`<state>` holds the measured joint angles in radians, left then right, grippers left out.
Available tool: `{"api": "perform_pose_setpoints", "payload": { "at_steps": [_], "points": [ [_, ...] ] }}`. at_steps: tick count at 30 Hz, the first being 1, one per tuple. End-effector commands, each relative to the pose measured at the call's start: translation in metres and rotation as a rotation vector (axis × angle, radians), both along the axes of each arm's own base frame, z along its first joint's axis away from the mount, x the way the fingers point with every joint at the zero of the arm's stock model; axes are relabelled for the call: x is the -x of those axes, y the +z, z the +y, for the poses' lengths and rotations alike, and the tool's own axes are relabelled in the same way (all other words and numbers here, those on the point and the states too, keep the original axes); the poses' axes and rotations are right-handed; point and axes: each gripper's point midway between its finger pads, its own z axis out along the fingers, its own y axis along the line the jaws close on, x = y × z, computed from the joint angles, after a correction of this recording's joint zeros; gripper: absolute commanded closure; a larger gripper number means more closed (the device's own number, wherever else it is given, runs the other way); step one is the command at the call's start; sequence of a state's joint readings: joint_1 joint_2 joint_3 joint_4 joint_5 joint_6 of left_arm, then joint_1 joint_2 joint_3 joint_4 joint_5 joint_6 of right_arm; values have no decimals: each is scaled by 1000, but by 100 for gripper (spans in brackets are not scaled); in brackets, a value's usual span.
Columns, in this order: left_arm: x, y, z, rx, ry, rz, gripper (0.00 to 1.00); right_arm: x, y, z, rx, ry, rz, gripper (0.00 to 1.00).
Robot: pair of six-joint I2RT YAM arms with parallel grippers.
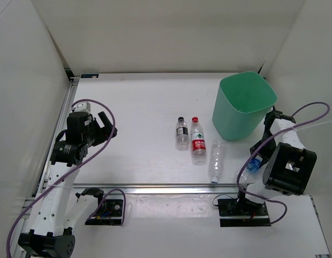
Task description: Put the plastic bottles in the bin
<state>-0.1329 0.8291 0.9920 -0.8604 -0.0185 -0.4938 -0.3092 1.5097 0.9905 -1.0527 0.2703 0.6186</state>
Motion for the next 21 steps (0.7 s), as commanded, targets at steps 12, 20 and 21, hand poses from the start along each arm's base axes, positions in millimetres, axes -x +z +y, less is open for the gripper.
{"api": "perform_pose_setpoints", "payload": {
  "at_steps": [12, 20, 21],
  "points": [
    [2, -4, -2, 17, -1, -1, 0, -19, 208, 10, 65, -87, -541, 75],
    [-1, -6, -6, 25, -15, 21, 0, -98, 350, 10, 60, -31, -1048, 72],
    [-2, -2, -6, 27, -16, 10, 0, -108, 359, 9, 57, -30, -1092, 71]
  ]
}}
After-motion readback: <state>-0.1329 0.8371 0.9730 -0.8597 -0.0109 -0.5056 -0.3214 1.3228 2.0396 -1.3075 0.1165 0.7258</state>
